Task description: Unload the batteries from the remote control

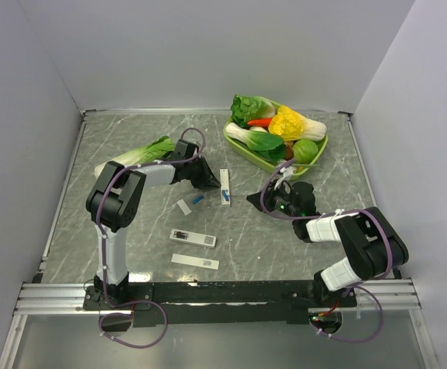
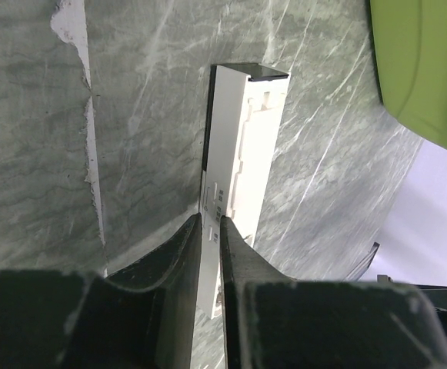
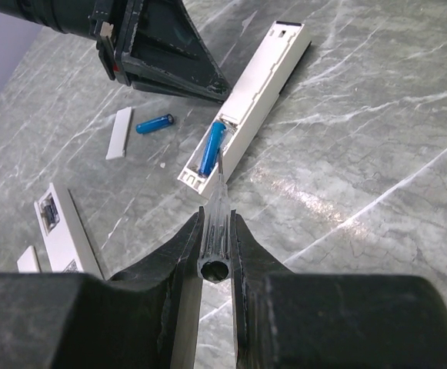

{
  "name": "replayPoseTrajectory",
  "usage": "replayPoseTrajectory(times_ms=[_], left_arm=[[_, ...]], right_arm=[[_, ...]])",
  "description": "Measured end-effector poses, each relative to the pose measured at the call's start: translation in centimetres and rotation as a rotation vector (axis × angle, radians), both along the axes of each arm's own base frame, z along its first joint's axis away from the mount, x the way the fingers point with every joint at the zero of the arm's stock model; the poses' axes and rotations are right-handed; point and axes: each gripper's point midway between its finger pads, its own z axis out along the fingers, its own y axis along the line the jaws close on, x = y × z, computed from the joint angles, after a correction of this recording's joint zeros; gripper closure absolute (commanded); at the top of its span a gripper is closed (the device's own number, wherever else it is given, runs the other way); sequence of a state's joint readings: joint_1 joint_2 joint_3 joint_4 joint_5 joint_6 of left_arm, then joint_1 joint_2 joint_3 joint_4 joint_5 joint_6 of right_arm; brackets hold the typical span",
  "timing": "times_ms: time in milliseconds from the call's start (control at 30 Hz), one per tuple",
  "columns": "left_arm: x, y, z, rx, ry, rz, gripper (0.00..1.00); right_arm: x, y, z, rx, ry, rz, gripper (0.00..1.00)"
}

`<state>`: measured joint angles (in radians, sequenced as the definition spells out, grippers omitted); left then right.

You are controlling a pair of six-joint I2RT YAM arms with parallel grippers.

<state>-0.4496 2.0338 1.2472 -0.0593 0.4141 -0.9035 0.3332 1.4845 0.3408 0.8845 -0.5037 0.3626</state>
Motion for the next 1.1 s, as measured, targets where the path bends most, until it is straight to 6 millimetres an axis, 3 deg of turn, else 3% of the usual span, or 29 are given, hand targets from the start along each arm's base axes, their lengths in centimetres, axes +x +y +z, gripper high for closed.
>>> replayPoseTrajectory(times_ms=[633,1100], left_arm=[[0.1,-0.2,-0.1,-0.016,-0.006,0.004,0.83],[-0.2,-0.2,0.0,-0.044,-0.01,0.017,0.89]], right_arm=[[-0.4,1.0,-0.4,0.035,0.034,0.073,1.0],[0.7,1.1,-0.4,0.008,0.067,0.051,1.0]])
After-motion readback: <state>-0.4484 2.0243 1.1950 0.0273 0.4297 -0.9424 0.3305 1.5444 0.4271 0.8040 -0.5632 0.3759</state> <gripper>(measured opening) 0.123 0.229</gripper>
